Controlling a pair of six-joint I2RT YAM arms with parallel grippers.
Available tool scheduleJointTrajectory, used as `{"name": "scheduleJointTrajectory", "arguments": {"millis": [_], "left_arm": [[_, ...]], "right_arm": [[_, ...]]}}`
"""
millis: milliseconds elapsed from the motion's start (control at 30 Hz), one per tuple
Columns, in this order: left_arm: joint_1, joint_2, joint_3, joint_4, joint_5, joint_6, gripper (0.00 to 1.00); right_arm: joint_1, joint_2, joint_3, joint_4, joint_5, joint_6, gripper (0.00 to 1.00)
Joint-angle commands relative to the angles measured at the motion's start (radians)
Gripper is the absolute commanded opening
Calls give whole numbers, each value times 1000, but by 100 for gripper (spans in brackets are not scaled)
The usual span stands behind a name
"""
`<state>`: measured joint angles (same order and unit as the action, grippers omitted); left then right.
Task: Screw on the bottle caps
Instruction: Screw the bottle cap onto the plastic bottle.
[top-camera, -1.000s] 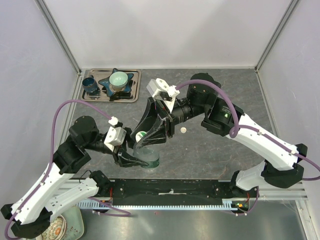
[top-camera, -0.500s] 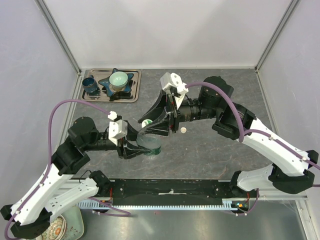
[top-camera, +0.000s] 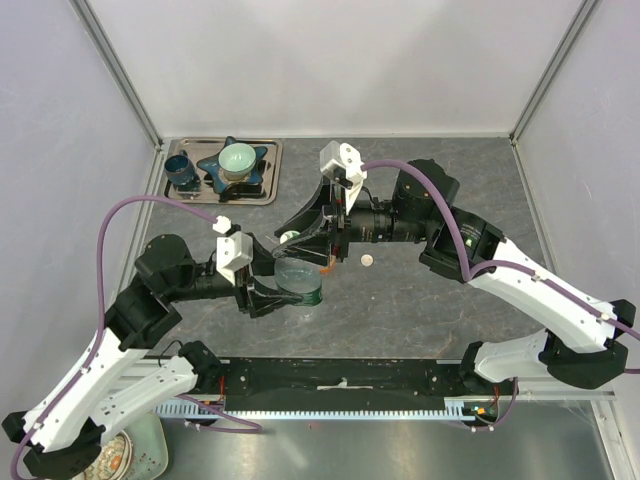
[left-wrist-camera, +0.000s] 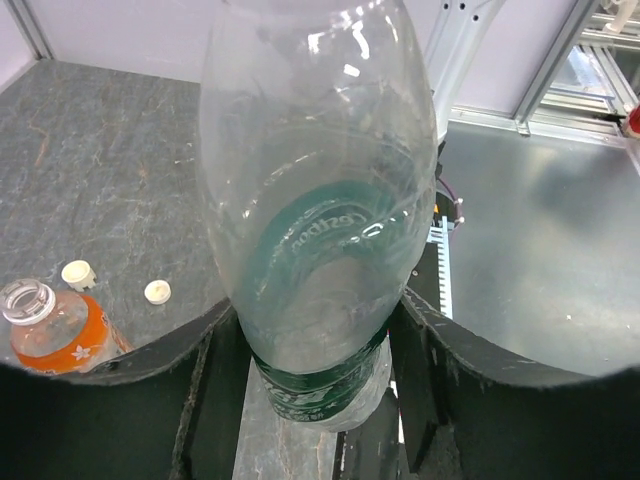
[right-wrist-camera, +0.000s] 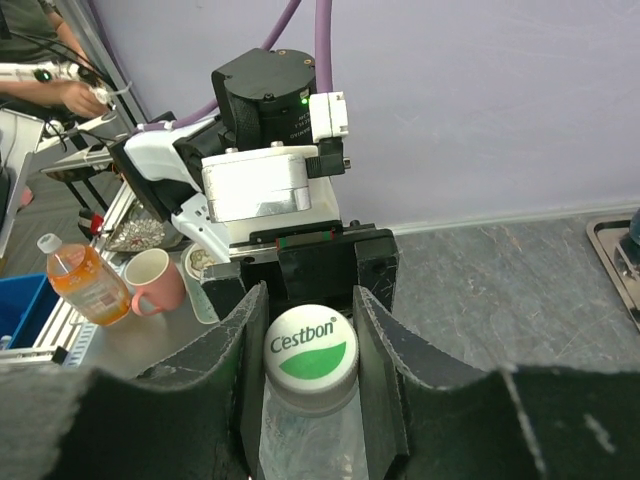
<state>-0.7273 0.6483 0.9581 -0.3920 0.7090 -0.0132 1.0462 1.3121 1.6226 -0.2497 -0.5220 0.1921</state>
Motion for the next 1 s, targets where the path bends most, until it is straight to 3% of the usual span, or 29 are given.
{"name": "scheduleJointTrajectory", "arguments": {"millis": [0,133,267,400,767,867,933,967], "left_arm": [[3,-12,1,90,-32,-50,59],[3,-13,-1,64,-115,-8,51],[5,-19,-15,39,-264,6,37],[8,-22,-4,36,-304,5,35],[17,-29,18,10,-557,12,27],[17,-30,19,4,-598,12,27],[17,-27,19,4,-599,12,26],[17,-29,18,2,-595,12,26]], "right_arm": [[6,10,-3,41,95,10,0],[34,-10,-24,36,183,-3,0],[80,-14,-18,1,313,-36,0],[155,9,16,-52,496,-83,0],[403,114,81,-115,1256,-160,0],[465,156,130,-118,1381,-184,0],[491,179,160,-121,1435,-223,18],[497,179,184,-120,1436,-224,37]]}}
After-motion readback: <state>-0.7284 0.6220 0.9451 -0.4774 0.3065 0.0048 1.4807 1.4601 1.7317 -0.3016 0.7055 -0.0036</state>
